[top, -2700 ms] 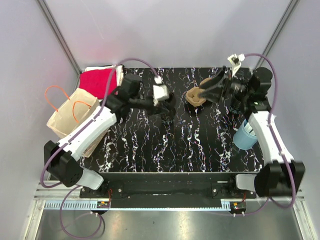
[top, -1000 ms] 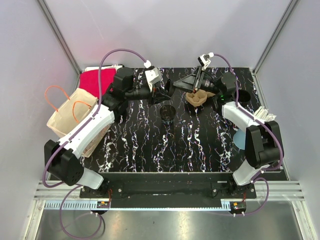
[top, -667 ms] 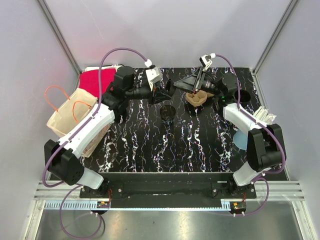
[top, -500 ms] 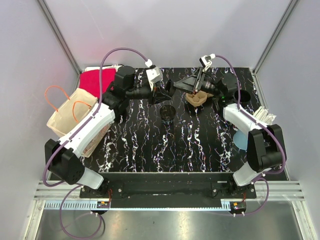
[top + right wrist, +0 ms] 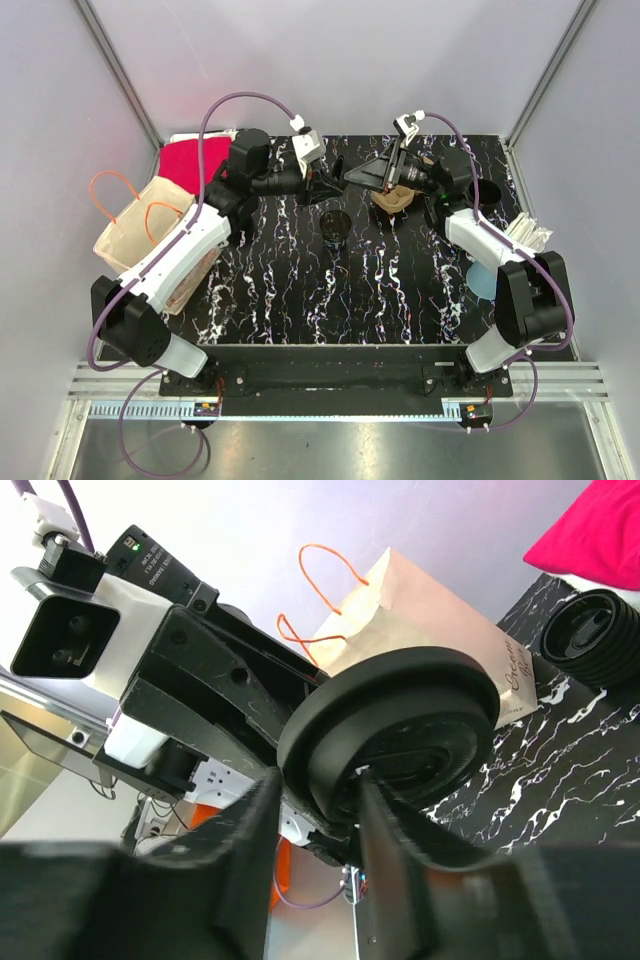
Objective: Pack the takeout coffee
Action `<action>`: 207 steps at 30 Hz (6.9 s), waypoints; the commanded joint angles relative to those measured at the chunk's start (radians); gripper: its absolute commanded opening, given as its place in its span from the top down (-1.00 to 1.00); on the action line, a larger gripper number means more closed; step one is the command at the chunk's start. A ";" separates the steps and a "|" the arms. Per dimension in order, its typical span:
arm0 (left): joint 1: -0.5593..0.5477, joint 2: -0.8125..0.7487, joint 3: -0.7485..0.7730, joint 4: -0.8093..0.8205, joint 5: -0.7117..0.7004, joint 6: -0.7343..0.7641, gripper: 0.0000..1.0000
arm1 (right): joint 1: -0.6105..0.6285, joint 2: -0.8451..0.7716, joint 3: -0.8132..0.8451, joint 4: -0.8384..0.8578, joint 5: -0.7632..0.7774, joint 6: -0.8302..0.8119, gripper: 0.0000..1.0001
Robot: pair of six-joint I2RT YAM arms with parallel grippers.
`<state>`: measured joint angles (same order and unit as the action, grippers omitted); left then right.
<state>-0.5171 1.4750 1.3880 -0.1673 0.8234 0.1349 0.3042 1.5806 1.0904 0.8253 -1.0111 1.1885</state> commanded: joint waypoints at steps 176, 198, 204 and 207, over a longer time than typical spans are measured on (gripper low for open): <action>0.512 -0.347 -0.534 0.359 0.095 -0.221 -0.98 | 0.521 0.734 1.295 -2.456 1.138 -1.960 0.37; 0.360 -0.268 -0.449 0.247 -0.021 -0.141 -0.98 | 0.389 0.210 0.800 -1.981 1.094 -1.767 -0.99; 0.241 -0.087 -0.286 0.115 -0.087 -0.058 -0.98 | 0.239 0.157 0.681 -1.804 0.866 -1.632 -0.99; 0.223 0.036 -0.190 0.080 -0.087 -0.063 -0.98 | 0.199 0.136 0.611 -1.695 0.732 -1.577 -0.99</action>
<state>-0.2764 1.4105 1.0645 -0.0345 0.7799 0.0284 0.5323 1.7737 1.7626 -1.0534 -0.0772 -0.4908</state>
